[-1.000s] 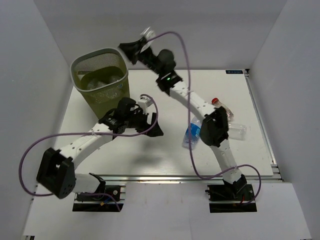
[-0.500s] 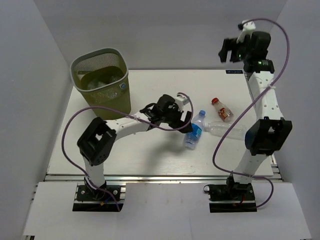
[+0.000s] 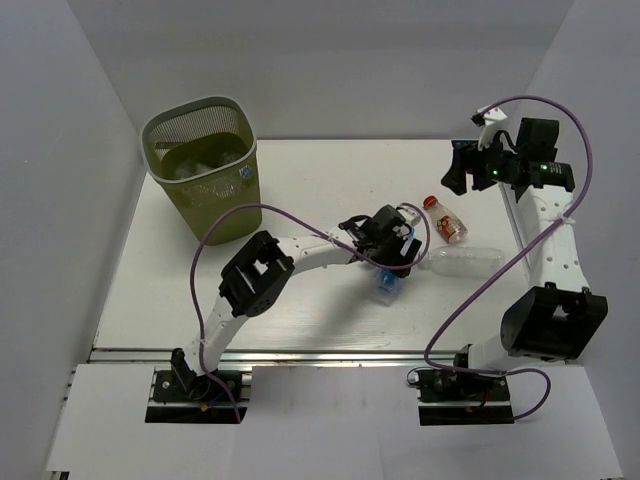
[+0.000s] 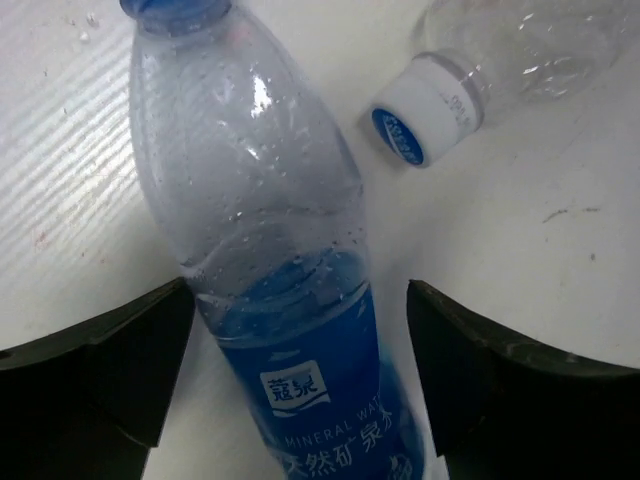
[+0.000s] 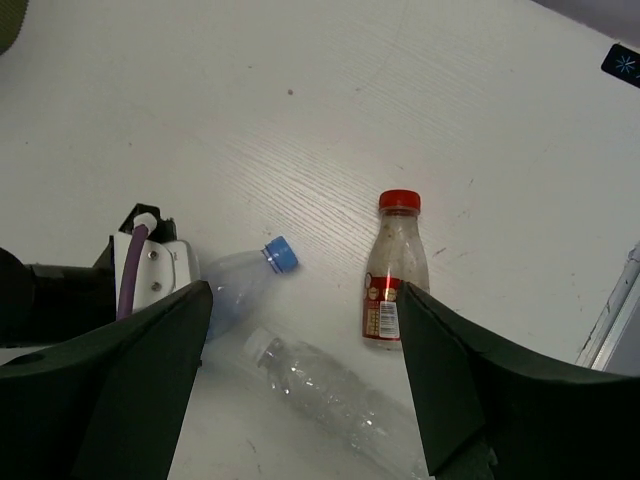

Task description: Put the plastic bottles in the bin

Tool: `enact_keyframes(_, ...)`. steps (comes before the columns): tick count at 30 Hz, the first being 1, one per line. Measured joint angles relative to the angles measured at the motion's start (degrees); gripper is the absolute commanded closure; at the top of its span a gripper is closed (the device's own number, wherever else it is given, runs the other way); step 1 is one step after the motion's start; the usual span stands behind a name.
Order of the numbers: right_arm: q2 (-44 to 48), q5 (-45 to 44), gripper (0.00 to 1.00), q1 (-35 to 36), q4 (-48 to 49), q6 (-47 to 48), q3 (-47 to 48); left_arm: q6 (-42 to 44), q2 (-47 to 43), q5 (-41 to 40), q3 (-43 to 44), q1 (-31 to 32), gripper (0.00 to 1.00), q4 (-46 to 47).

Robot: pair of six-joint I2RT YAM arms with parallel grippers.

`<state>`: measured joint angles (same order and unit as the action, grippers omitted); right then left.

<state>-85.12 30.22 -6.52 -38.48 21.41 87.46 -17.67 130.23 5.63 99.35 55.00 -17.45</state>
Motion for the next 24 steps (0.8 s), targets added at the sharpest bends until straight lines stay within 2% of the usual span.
enact_keyframes(2, 0.2, 0.7, 0.20, -0.6, 0.0, 0.0, 0.0, 0.3, -0.3, -1.6, 0.2, 0.5, 0.14, -1.9)
enact_keyframes(3, 0.2, 1.0, 0.20, -0.9, -0.1, 0.0, 0.0, 0.7, -0.3, -2.2, 0.2, 0.7, 0.22, -2.5)
enact_keyframes(4, 0.1, 1.4, 0.23, -1.1, -0.3, 0.2, -0.1, 0.6, -0.3, -2.7, 0.2, 0.9, 0.39, -2.9)
enact_keyframes(5, 0.0, 1.8, 0.26, -1.3, -0.8, 0.9, -0.1, 0.5, -0.3, -2.9, 0.2, 0.9, 0.50, -3.4)
enact_keyframes(7, -0.4, 3.2, 0.44, -1.7, -2.2, 3.1, -0.1, 0.1, -0.8, -2.4, 0.0, 0.8, 0.72, -3.5)
enact_keyframes(8, -0.8, 4.2, 0.50, -1.9, -3.5, 5.4, -0.1, 0.1, -1.6, -2.5, -0.5, 0.8, 0.76, -3.5)
enact_keyframes(9, -1.1, 5.2, 0.56, -2.2, -5.4, 8.1, -0.1, 0.5, -2.5, -3.1, -1.4, 0.9, 0.78, -4.0)
enact_keyframes(11, -2.3, 7.3, 0.56, -2.7, -10.2, 15.2, -0.1, 0.9, -4.7, -4.3, -3.7, 0.9, 0.78, -5.7)
enact_keyframes(12, -3.0, 8.1, 0.45, -3.0, -13.5, 19.8, -0.1, 1.0, -6.3, -5.1, -5.0, 0.7, 0.78, -6.9)
enact_keyframes(16, -6.9, 8.9, 0.32, -3.9, -24.8, 36.5, -1.0, 2.8, -14.9, -9.8, -6.4, -0.5, 0.77, -11.8)
enact_keyframes(19, -8.1, 8.9, 0.23, -4.7, -28.2, 45.8, -4.1, 5.0, -21.9, -14.3, -1.4, -2.7, 0.75, -15.2)
enact_keyframes(24, -5.7, 8.9, 0.19, -5.5, -25.6, 54.1, -11.6, 6.7, -30.6, -23.8, 10.5, -9.5, 0.72, -15.4)
